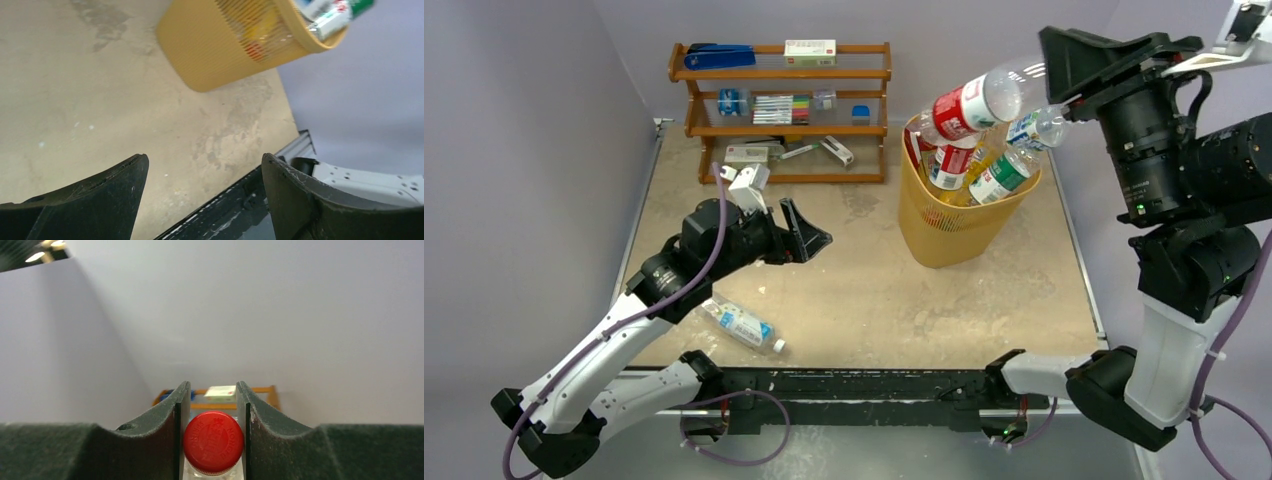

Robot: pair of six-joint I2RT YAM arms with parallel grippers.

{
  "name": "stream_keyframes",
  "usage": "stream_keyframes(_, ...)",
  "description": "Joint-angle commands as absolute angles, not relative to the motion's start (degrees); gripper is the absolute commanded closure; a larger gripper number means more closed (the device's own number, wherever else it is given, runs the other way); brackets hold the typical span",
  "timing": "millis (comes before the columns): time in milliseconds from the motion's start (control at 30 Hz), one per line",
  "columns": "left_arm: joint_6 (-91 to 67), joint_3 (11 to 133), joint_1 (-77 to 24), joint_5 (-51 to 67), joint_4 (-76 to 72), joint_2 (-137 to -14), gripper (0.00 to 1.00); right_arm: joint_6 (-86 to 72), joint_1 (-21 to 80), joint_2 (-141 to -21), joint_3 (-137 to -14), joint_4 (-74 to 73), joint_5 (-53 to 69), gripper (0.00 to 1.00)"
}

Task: Put the plastic bottles in the bin
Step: Place the plastic bottle in the trash bin.

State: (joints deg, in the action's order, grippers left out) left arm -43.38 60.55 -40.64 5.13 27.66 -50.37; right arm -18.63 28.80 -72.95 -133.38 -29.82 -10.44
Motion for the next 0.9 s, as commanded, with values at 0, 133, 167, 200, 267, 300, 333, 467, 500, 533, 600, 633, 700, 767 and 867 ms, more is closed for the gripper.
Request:
stream_keyframes(0, -43.56, 63.36, -40.59, -7.29, 36.16, -50.60, 0.16, -11.77, 28.66, -72.32, -132.47, -28.85, -28.48, 0.75)
stream_keyframes(133, -46.08, 62.58, -40.53, -13.52, 39.00, -50.09, 0.10, -8.09, 28.67, -73.21, -132.10, -27.22, -33.20, 0.75)
stream_keyframes(167, -46.43, 62.31, -40.57, -14.23, 39.22, -50.02, 0.09, -7.50, 28.66, -73.82, -132.05, -27.17, -33.40, 0.75)
stream_keyframes(200, -46.56, 62.18, -40.57, -14.47, 39.28, -50.15, 0.09, -7.07, 28.73, -74.45, -131.86, -27.08, -33.60, 0.75)
stream_keyframes(267, -46.74, 62.06, -40.60, -14.63, 39.47, -50.60, 0.09, -6.45, 28.70, -75.47, -130.61, -26.49, -34.09, 0.75)
stream_keyframes(300, -46.82, 62.10, -40.61, -14.84, 39.61, -50.81, 0.09, -6.24, 28.65, -75.67, -129.72, -25.77, -34.51, 0.75)
stream_keyframes(333, -46.83, 62.01, -40.61, -14.97, 39.76, -50.86, 0.09, -5.91, 28.49, -75.75, -128.56, -24.82, -34.87, 0.75)
stream_keyframes(467, -46.67, 61.68, -40.60, -15.26, 39.97, -50.77, 0.09, -4.91, 25.49, -76.80, -127.18, -23.17, -35.25, 0.76)
stream_keyframes(500, -46.63, 61.67, -40.61, -15.21, 40.02, -50.78, 0.09, -5.11, 23.93, -77.28, -127.53, -23.32, -34.09, 0.76)
stream_keyframes(533, -46.59, 61.64, -40.56, -15.21, 40.07, -50.72, 0.09, -5.63, 21.99, -77.73, -127.83, -23.43, -32.15, 0.77)
stream_keyframes(600, -46.49, 61.45, -40.60, -15.36, 40.08, -50.80, 0.09, -6.82, 17.26, -78.60, -128.14, -23.71, -28.29, 0.77)
stream_keyframes(633, -46.49, 61.37, -40.56, -15.38, 40.01, -50.91, 0.09, -7.43, 15.25, -79.23, -128.54, -24.13, -26.37, 0.77)
stream_keyframes(700, -46.53, 61.16, -40.55, -15.28, 39.76, -51.03, 0.09, -8.77, 11.87, -80.13, -128.14, -24.37, -22.65, 0.78)
stream_keyframes(767, -46.58, 60.85, -40.56, -15.11, 39.49, -51.18, 0.09, -10.38, 9.00, -80.57, -127.13, -24.60, -18.95, 0.79)
stream_keyframes(867, -46.51, 60.73, -40.59, -14.97, 39.33, -51.44, 0.09, -11.92, 6.77, -78.72, -122.55, -22.51, -15.56, 0.79)
